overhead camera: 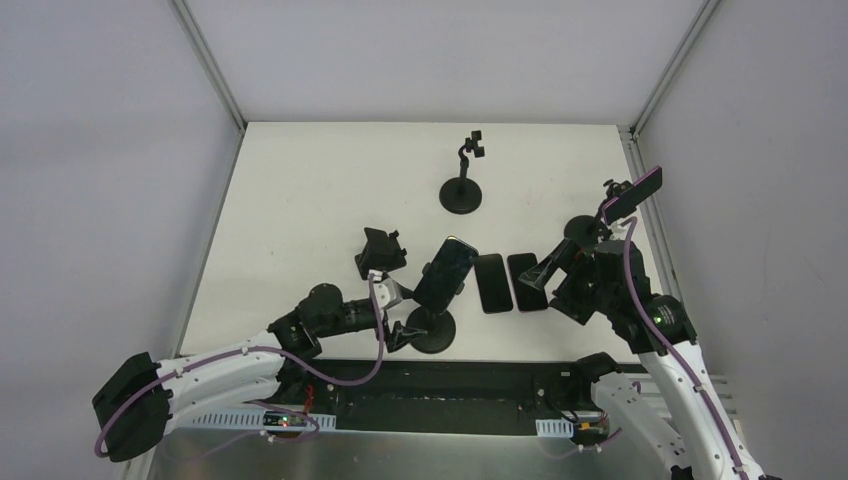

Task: Remove the phone from the phone stand
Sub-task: Pick up the phone stand with the phone at the center of the board.

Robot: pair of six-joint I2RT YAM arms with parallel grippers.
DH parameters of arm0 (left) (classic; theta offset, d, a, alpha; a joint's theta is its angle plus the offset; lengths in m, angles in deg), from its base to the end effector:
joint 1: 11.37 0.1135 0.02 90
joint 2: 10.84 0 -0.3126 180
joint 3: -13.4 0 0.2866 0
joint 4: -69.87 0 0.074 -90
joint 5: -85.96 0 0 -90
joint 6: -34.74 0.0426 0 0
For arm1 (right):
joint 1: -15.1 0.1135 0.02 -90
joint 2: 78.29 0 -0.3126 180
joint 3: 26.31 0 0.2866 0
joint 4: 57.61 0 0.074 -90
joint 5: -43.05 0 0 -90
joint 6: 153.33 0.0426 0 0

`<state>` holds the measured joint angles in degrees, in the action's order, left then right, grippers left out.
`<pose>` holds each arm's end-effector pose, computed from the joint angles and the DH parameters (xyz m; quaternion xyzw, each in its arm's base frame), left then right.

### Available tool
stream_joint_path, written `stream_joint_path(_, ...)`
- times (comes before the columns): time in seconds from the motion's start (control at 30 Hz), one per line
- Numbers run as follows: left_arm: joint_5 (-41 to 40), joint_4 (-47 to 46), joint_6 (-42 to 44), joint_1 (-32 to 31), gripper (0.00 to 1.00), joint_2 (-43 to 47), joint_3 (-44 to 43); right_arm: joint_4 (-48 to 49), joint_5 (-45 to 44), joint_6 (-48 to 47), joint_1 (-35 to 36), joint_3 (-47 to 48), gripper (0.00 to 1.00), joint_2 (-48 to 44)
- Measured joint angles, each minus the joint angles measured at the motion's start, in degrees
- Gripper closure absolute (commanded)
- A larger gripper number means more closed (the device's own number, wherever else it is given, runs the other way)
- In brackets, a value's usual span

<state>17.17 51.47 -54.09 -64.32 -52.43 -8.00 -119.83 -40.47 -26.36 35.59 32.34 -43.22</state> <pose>0.0894 -0.1440 0.2185 0.4351 0.5703 -0.4176 0.5577 0.1086 0.0457 0.3351 0.1047 0.8940 0.2526 0.3549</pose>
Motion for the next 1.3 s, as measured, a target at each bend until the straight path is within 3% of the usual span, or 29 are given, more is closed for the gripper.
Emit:
stream_joint_path(0.37, 1.3, -15.7, -0.1, -0.4, 0.21, -13.0, 0.1, -0.1, 0.0, -0.1, 0.0, 0.0, 0.01, 0.1)
stream_joint_path(0.63, 2.0, -24.1, -0.5, -0.4, 0.35, -20.2, 0.1, -0.5, 0.0, -0.1, 0.0, 0.1, 0.01, 0.1)
stream_joint_path(1.3, 5.3, -33.3, -2.4, -0.7, 0.55, -29.4, 0.0, -0.7, -0.1, -0.1, 0.0, 0.1, 0.01, -0.1)
